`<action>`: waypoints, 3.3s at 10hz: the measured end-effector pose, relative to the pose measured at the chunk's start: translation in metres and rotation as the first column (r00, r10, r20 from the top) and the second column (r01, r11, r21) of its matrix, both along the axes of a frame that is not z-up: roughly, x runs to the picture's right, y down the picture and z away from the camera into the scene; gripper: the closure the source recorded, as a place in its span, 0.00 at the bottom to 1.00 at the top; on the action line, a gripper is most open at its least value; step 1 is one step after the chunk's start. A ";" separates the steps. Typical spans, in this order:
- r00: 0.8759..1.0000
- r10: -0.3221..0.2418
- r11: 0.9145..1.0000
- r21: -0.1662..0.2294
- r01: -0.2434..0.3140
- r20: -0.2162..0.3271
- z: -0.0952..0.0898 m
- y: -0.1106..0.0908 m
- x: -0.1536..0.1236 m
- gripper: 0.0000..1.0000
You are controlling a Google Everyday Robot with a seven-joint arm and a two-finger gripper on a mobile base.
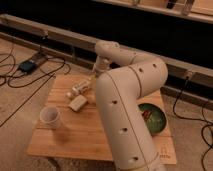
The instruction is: Knock the eraser over
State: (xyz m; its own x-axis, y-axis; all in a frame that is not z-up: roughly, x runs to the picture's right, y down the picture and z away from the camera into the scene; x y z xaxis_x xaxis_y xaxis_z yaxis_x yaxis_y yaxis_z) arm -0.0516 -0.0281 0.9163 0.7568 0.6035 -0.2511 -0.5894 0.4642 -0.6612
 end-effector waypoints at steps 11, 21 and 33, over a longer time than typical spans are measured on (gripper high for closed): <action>1.000 0.011 0.999 0.034 -0.012 0.013 0.008 -0.015 -0.015 0.40; 0.998 0.040 0.999 -0.001 -0.040 0.050 0.025 -0.024 0.012 0.40; 0.999 0.008 1.000 -0.005 -0.008 0.040 -0.024 0.000 0.057 0.40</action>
State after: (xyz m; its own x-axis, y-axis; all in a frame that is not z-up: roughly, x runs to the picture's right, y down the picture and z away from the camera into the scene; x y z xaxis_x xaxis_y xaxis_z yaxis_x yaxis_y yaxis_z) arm 0.0058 -0.0283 0.8920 0.7613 0.6084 -0.2241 -0.5664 0.4559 -0.6865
